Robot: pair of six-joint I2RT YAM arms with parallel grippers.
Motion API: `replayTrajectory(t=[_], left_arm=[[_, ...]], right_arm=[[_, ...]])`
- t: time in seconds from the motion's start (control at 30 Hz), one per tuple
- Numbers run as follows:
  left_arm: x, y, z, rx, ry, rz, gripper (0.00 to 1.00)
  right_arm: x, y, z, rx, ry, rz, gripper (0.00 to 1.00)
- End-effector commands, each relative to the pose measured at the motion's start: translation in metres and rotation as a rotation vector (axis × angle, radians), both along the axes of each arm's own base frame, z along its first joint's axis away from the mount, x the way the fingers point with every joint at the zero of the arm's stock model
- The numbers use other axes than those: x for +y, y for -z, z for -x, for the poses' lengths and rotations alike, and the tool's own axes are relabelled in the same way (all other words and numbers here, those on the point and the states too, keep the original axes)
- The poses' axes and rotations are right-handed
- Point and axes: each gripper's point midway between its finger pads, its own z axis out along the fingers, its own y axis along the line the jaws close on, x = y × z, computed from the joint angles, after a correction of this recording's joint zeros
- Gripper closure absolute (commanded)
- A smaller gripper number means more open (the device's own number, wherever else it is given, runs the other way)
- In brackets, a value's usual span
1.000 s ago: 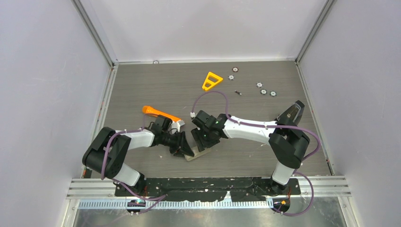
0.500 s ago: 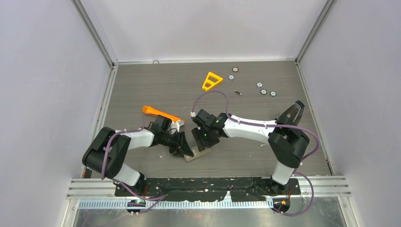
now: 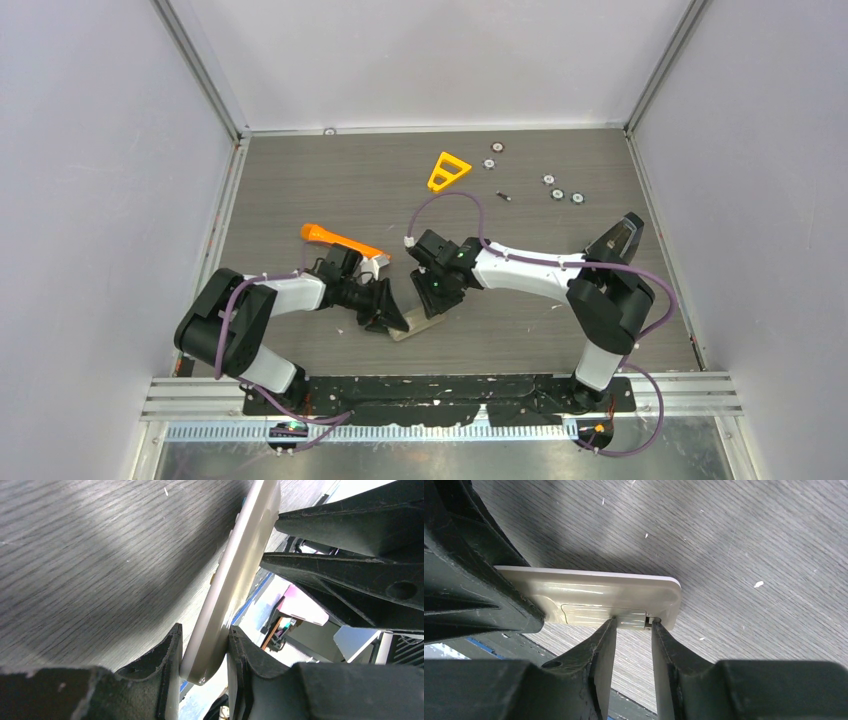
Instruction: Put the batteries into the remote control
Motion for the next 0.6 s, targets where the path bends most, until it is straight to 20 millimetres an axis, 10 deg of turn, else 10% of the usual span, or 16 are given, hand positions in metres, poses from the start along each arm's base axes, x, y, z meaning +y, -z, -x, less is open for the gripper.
replayTrajectory(t=[0.0,0.57], left_arm=[[0.003,0.015,-0.005,-0.036,-0.008,-0.061,1.0],[0.004,0.017,-0.006,-0.041,-0.011,-0.069,1.0]], right_arm=[[0.031,0.03,0.017,0.076,-0.066,-0.08,0.65],[0.039,0.034,0.031,0.129,-0.134,-0.16,0.71]])
